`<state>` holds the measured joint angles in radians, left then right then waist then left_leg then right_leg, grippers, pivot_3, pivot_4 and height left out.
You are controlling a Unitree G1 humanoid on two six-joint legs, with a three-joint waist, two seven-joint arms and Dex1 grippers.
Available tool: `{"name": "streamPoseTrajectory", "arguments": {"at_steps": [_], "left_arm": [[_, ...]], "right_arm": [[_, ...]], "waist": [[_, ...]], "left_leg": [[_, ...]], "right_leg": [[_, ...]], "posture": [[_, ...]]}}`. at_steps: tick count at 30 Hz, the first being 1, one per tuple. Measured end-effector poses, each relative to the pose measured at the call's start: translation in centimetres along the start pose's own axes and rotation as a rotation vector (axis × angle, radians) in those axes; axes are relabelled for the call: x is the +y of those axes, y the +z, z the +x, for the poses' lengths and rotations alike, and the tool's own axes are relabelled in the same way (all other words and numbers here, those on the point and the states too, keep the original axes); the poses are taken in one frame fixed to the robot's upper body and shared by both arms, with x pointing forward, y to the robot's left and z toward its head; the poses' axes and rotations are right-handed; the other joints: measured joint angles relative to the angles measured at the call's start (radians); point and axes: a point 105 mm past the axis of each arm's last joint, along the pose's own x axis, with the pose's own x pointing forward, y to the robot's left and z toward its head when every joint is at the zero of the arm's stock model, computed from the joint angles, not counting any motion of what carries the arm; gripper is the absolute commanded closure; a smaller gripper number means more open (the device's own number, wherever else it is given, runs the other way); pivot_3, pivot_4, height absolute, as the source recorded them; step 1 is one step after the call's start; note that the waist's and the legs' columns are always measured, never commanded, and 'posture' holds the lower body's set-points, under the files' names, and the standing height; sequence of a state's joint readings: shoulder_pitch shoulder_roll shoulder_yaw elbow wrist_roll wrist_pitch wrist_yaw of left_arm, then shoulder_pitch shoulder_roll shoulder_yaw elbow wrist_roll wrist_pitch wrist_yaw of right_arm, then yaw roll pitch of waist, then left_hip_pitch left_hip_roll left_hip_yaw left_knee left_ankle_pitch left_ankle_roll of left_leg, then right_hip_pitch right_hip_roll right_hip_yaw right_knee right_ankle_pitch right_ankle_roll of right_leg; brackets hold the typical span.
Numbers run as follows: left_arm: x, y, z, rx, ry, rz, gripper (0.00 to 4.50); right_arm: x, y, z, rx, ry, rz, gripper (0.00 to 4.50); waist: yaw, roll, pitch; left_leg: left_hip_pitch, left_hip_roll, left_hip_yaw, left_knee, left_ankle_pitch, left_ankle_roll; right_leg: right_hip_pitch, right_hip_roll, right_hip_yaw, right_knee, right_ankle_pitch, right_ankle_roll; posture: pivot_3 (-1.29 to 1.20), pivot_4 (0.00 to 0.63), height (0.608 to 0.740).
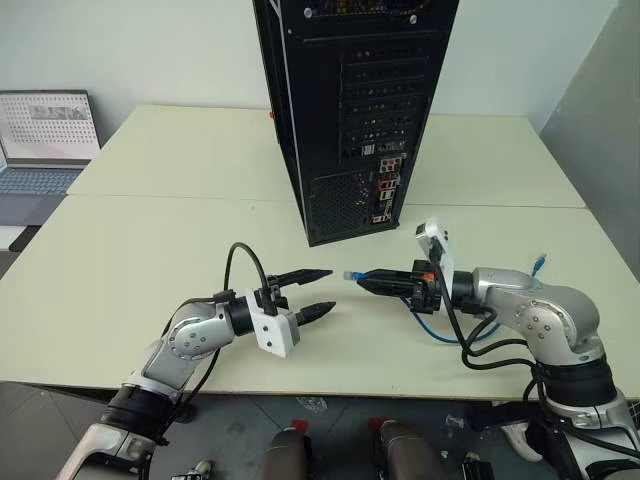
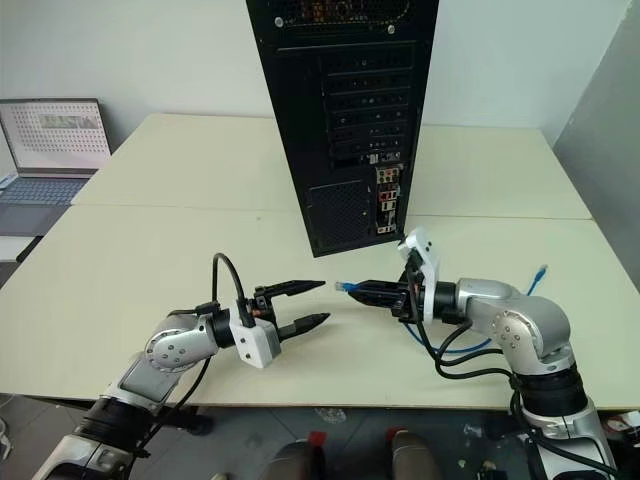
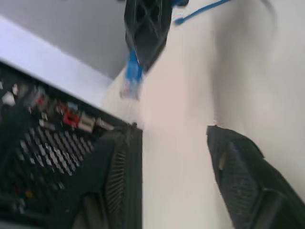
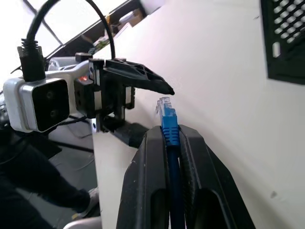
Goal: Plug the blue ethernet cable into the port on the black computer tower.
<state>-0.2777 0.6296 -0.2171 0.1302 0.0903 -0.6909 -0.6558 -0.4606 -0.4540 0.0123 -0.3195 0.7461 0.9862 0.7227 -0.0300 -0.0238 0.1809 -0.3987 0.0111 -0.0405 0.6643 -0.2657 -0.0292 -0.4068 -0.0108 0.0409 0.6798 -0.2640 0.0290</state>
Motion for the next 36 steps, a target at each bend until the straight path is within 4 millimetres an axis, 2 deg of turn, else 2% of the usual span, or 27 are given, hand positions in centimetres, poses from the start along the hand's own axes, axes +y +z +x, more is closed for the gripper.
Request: {"name": "streamPoseTrajectory", "arguments": {"at_steps": [4,7,10,13,16,22,36], "left_arm": [[1.5,0.2,1.3,0.020,0.115,-0.273,0.03],[2.4,0.6,2.5,0.031,0.164,-0.455,0.00],[4.0,1.4,3.7,0.023,0.213,-0.585,0.00],[5.5,1.3,4.0,0.053,0.265,-0.655,0.00],[6.2,0.9,3.8,0.092,0.295,-0.672,0.00],[6.2,0.9,3.9,0.110,0.305,-0.704,0.00],[6.3,1.5,3.9,0.096,0.291,-0.694,0.00]], "right_arm": [[-1.7,1.5,-0.3,-0.095,-0.173,-0.083,4.49],[-3.1,3.1,-0.4,-0.158,-0.321,-0.180,4.49],[-4.0,5.3,0.4,-0.245,-0.455,-0.269,4.49],[-5.4,5.9,1.0,-0.285,-0.601,-0.285,4.49],[-6.5,5.2,1.2,-0.263,-0.692,-0.289,4.49],[-7.6,4.6,2.0,-0.248,-0.776,-0.275,4.49],[-8.6,4.7,2.9,-0.251,-0.832,-0.241,4.49]], "waist": [[-0.001,0.000,0.000],[-0.002,0.000,0.000],[-0.005,0.000,0.000],[-0.005,0.000,0.000],[-0.002,0.000,0.000],[-0.002,0.000,0.000],[-0.002,0.000,0.000]], "left_leg": [[0.000,0.000,0.000,0.000,0.000,0.000],[0.000,0.000,0.000,0.000,0.000,0.000],[0.000,0.001,0.000,0.000,0.000,0.000],[0.000,0.001,0.000,0.000,0.000,0.000],[0.000,0.000,0.000,0.000,0.000,-0.001],[0.000,0.000,0.000,0.000,0.000,-0.001],[0.000,0.000,0.001,0.000,0.000,-0.001]], "right_leg": [[0.000,0.000,0.000,0.000,0.000,0.000],[0.000,0.001,0.000,0.000,0.000,0.000],[0.000,0.002,0.001,0.001,0.000,0.000],[0.000,0.002,0.001,0.001,0.000,0.000],[-0.001,0.001,0.001,0.000,0.000,0.000],[-0.001,0.001,0.001,0.000,0.000,0.000],[-0.001,0.001,0.002,0.000,0.000,0.000]], "posture": [[0.00,0.150,0.740],[0.00,0.150,0.740],[0.00,0.150,0.740],[0.00,0.150,0.740],[0.00,0.150,0.740],[0.00,0.150,0.740],[0.00,0.150,0.740]]}}
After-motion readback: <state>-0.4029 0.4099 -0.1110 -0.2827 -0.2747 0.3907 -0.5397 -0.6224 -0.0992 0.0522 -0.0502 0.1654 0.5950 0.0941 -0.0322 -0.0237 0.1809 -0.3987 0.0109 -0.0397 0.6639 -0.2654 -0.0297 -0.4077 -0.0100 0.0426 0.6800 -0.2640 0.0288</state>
